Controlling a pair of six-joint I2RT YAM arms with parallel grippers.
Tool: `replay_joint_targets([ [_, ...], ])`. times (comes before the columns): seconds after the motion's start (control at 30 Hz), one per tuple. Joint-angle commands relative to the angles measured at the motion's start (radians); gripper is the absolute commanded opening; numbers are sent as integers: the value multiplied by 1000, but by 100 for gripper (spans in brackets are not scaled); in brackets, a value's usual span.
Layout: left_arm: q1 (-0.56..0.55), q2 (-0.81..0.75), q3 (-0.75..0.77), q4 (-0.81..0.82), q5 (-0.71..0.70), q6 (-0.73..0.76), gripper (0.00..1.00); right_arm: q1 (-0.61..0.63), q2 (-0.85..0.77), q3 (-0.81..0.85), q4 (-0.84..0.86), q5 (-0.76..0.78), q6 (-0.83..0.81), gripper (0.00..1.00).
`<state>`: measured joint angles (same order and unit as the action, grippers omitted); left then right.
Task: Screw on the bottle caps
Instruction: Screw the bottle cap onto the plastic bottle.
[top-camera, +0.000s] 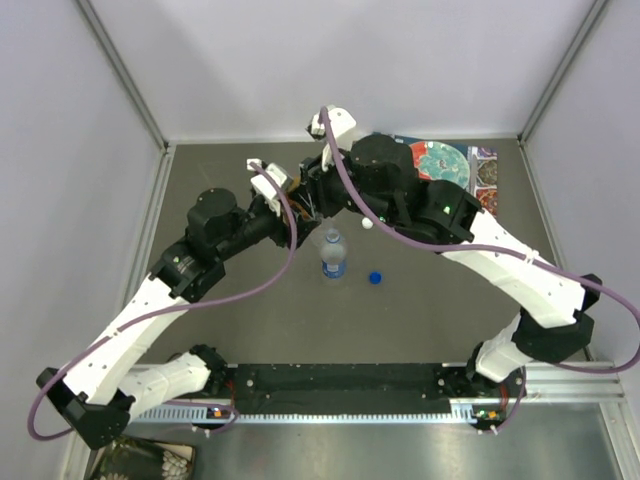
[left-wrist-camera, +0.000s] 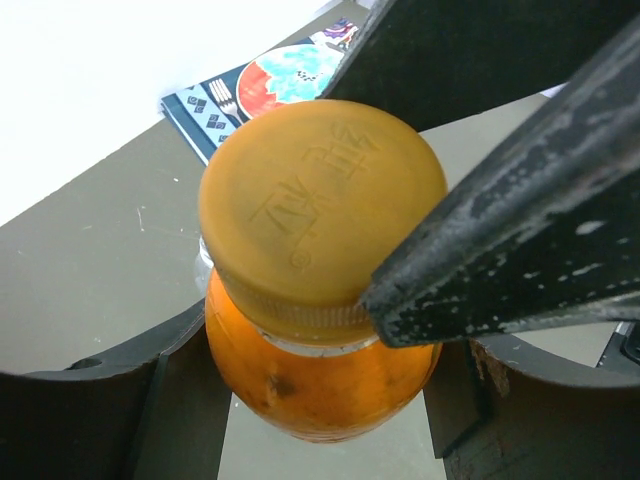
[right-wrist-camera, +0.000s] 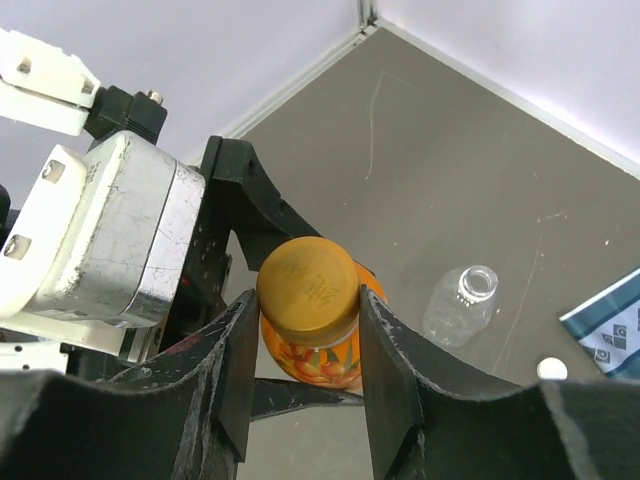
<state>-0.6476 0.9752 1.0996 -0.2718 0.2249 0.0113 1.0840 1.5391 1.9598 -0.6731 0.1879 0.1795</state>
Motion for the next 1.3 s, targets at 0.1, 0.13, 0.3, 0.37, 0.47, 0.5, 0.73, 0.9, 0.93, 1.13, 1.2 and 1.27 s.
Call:
replay_joint_targets([
  [0.1,-9,-29,2,126,33,10,0,-4,-36,62,-28,76,-20,68],
  [0.13,-7,-32,2,126,80,6,0,-18,-48,68,-25,62,-26,74],
  [0.3,14,-55,0,126,345,-7,0,-134,-126,96,4,-182,-6,88],
  [0.37,25,-55,9,120,547,-36,0,-147,-158,33,68,-296,-32,88],
  [0.47,29,-52,13,134,742,-92,1,-154,-250,-117,154,-515,-110,87],
  [0.5,29,-52,11,152,770,-108,1,-154,-275,-151,197,-638,-124,86],
  [0.73,31,-32,5,218,913,-200,2,-188,-340,-250,270,-903,-115,84],
  [0.9,31,-15,16,226,895,-192,3,-190,-294,-256,308,-964,-72,82],
  [0.93,31,-12,19,224,877,-191,3,-188,-289,-266,338,-972,-60,82],
  [1.13,31,-4,25,212,780,-168,2,-188,-254,-314,418,-1035,6,78],
  [1.2,31,-4,28,210,765,-165,2,-188,-248,-321,428,-1045,18,76],
  [1.27,31,-4,29,210,757,-159,2,-188,-246,-334,431,-1050,28,75],
])
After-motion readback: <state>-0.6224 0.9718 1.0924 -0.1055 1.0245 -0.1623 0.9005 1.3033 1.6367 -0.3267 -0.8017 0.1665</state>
